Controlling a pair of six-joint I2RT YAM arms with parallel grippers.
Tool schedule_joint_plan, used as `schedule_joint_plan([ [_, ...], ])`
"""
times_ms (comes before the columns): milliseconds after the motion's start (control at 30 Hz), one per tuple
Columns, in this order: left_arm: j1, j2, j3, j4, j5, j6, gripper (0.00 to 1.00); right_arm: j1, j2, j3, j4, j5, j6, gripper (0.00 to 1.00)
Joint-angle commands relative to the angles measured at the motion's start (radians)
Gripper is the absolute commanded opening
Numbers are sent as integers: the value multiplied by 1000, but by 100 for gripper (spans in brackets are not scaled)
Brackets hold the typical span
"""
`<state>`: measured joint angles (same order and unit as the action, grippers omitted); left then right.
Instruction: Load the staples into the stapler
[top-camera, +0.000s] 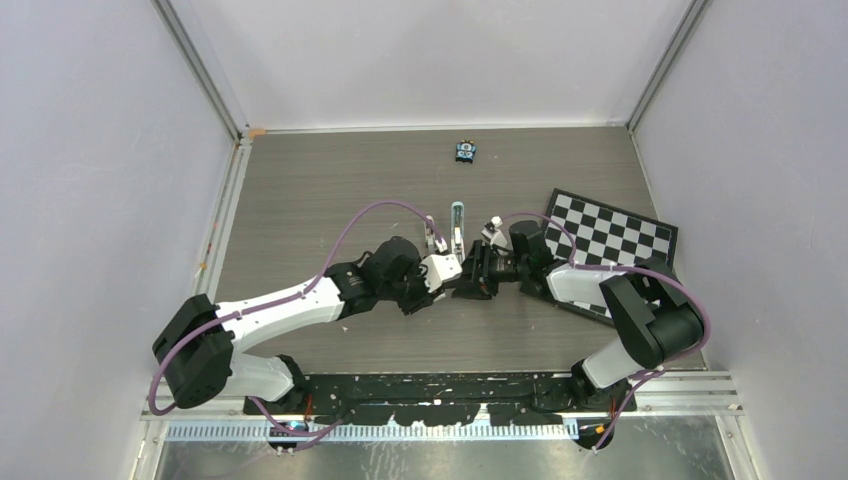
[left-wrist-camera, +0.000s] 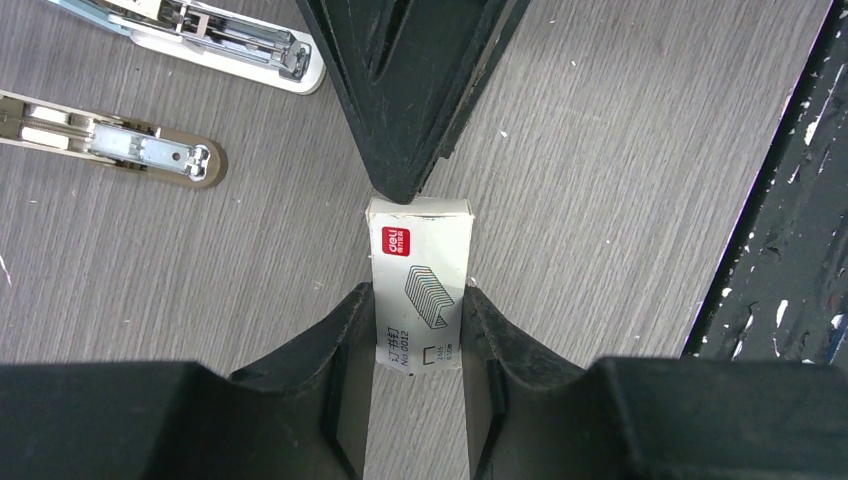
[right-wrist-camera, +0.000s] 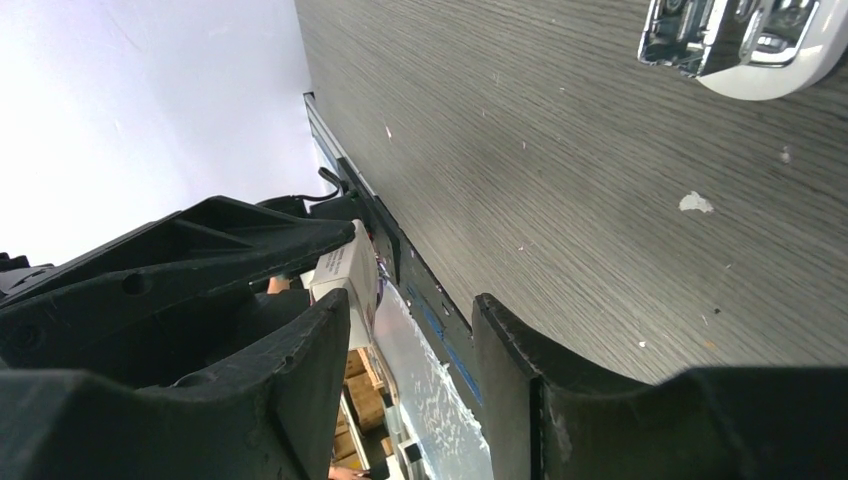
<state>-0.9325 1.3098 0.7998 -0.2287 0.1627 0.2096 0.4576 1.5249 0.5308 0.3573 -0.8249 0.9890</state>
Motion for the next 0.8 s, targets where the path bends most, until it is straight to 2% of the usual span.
schedule_joint_plan([
  [0,4,-31,1,98,53,-11,31,15,12,8,46,-36,-22,53],
  [433,6,-31,8,127,96,-22,35,54,65,5,112,-84,-33,50],
  [767,16,-42,-5,116,95,-19,35,53,39,5,108,-99,-50,49],
])
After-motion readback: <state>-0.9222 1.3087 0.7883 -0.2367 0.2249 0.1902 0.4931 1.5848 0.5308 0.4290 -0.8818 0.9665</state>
